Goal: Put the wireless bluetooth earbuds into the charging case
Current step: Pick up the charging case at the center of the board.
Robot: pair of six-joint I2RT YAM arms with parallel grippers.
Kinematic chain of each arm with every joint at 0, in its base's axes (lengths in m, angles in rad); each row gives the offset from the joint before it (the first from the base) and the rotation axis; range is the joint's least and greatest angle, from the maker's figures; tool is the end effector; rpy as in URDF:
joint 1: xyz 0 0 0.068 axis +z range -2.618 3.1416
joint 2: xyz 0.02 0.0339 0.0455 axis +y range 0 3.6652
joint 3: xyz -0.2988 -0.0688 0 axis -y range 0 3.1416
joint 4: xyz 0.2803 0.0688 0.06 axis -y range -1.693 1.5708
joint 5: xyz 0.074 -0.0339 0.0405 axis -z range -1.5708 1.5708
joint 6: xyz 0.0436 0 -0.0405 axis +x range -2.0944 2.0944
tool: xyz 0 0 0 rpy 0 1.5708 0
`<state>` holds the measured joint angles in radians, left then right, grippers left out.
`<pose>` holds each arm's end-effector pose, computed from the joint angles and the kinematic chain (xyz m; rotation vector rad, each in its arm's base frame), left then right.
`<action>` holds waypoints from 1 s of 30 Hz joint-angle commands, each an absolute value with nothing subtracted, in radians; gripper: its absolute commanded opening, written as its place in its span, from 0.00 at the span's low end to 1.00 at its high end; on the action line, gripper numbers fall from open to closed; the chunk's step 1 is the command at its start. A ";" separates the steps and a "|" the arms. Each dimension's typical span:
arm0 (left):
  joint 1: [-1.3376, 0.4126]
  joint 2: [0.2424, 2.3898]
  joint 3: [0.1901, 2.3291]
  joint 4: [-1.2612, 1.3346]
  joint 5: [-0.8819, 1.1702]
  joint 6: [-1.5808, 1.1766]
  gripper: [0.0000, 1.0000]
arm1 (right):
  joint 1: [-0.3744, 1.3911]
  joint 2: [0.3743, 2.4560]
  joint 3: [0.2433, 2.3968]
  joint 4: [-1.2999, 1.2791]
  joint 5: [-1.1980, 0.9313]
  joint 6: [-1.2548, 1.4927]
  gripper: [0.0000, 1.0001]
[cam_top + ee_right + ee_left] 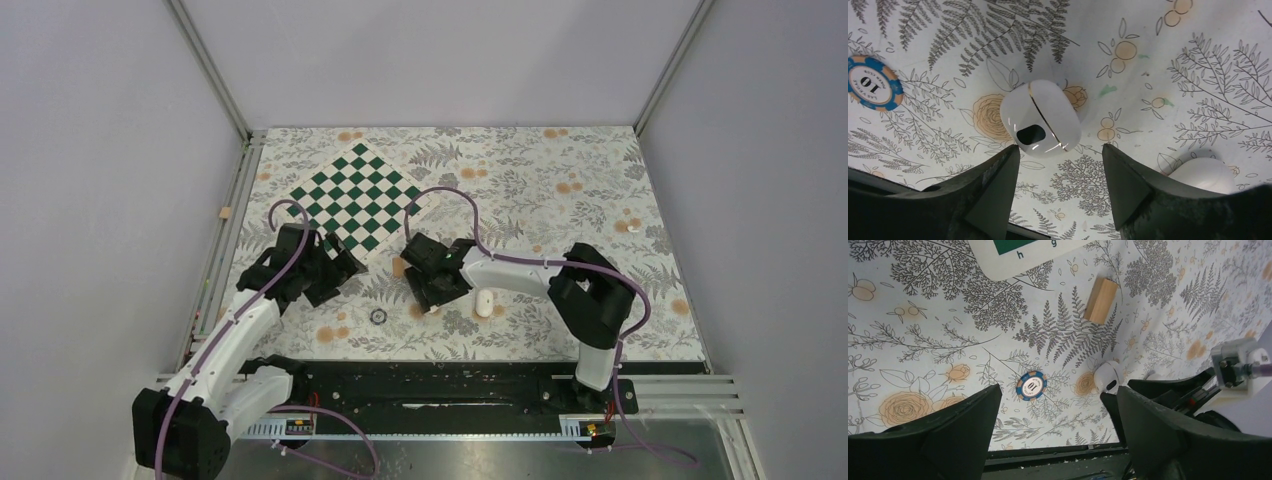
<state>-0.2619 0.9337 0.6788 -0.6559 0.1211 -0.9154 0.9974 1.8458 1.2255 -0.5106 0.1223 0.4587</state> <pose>0.1923 -0.0570 0.2484 -0.7798 2.4685 -0.6227 0.2291 0.3449 0.1809 -0.6878 2.6315 0.2803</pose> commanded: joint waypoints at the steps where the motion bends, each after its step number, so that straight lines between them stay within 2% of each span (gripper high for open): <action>1: -0.289 0.948 0.712 -0.607 0.139 -0.814 0.89 | 0.937 1.801 1.211 -0.540 0.173 0.477 0.69; 5: -0.390 1.001 0.763 -0.603 0.092 -0.778 0.91 | 0.874 1.749 1.150 -0.504 0.114 0.505 0.69; 12: -0.596 1.234 0.889 -0.615 0.048 -0.801 0.91 | 0.835 1.538 1.045 -0.471 0.124 0.554 0.72; 14: -0.622 1.305 0.918 -0.617 0.060 -0.825 0.86 | 0.820 1.445 0.992 -0.448 0.153 0.570 0.72; 16: -0.674 1.365 0.967 -0.635 -0.004 -0.795 0.72 | 0.817 1.348 0.931 -0.423 0.229 0.573 0.72; 17: -0.714 1.398 1.005 -0.659 -0.064 -0.768 0.69 | 0.815 1.294 0.904 -0.419 0.275 0.574 0.72; 19: -0.780 1.458 1.063 -0.662 -0.121 -0.687 0.66 | 0.802 1.227 0.859 -0.444 0.330 0.578 0.71; 26: -0.798 1.638 1.110 -0.545 0.032 -0.569 0.61 | 0.757 1.078 0.761 -0.491 0.333 0.631 0.70; 28: -0.798 1.678 1.124 -0.531 0.062 -0.569 0.62 | 0.758 1.057 0.748 -0.500 0.333 0.647 0.70; 30: -0.797 1.718 1.142 -0.523 0.086 -0.571 0.71 | 0.758 1.040 0.734 -0.501 0.333 0.663 0.70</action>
<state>-0.8001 1.6688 1.0859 -0.5758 0.0238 -0.6094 0.7628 1.0801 0.7513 -0.4889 0.2947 0.6117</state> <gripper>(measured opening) 0.652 0.698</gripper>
